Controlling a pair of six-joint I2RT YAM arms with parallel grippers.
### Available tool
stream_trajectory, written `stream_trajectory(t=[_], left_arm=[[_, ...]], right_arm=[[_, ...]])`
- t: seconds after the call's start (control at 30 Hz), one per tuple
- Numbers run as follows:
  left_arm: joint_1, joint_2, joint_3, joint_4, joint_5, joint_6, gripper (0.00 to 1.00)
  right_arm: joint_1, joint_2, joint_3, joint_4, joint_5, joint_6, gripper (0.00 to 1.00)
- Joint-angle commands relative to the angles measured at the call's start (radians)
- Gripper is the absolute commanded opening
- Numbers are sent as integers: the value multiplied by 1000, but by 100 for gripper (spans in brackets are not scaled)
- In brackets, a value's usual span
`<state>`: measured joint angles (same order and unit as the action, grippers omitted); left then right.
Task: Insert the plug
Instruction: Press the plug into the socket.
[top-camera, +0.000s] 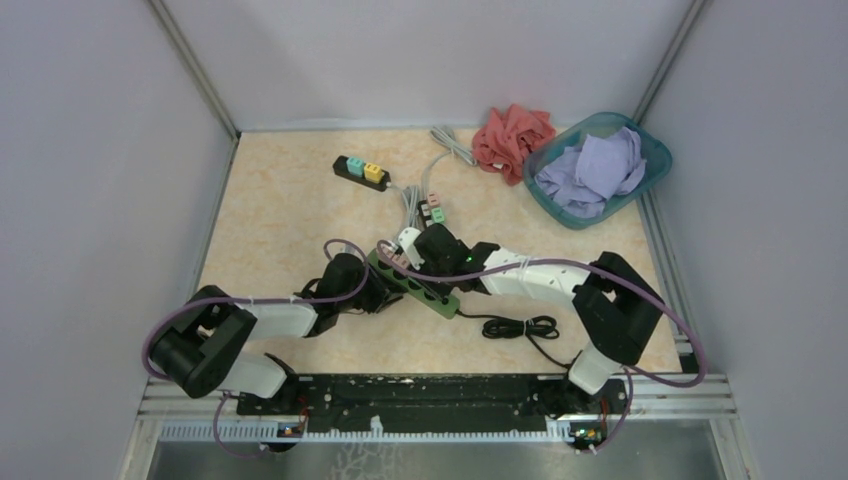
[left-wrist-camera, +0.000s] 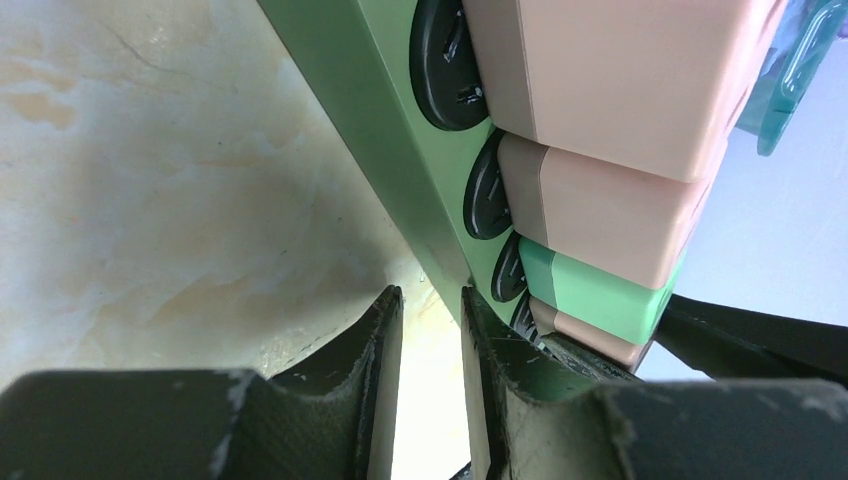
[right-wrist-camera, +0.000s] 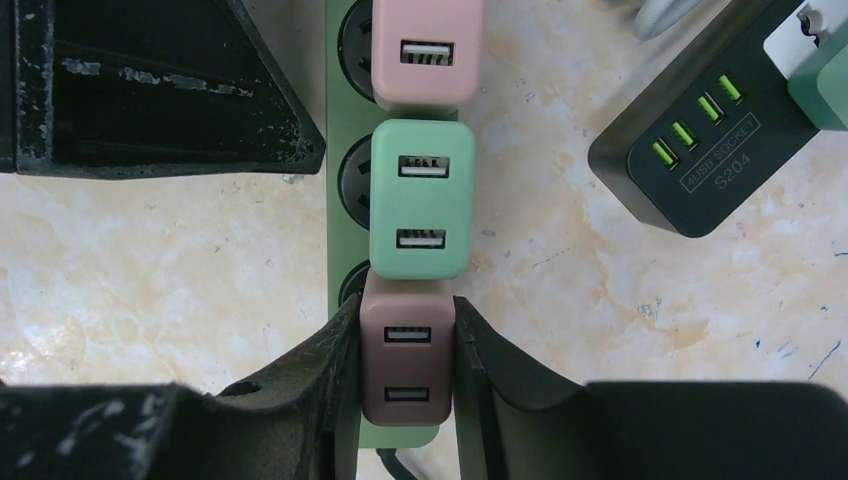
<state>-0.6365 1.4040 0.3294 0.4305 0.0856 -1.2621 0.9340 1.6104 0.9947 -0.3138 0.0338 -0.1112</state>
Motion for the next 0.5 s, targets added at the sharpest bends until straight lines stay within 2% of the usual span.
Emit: stream_trajectory(t=[0.0, 0.17, 0.47], left_arm=[[6, -7, 17, 13, 3, 7, 34], [6, -14, 11, 11, -2, 9, 34], [7, -16, 11, 11, -8, 14, 34]], right_arm=[[7, 52, 44, -169, 2, -26, 35], [7, -5, 127, -184, -24, -24, 48], [8, -38, 198, -192, -49, -18, 52]])
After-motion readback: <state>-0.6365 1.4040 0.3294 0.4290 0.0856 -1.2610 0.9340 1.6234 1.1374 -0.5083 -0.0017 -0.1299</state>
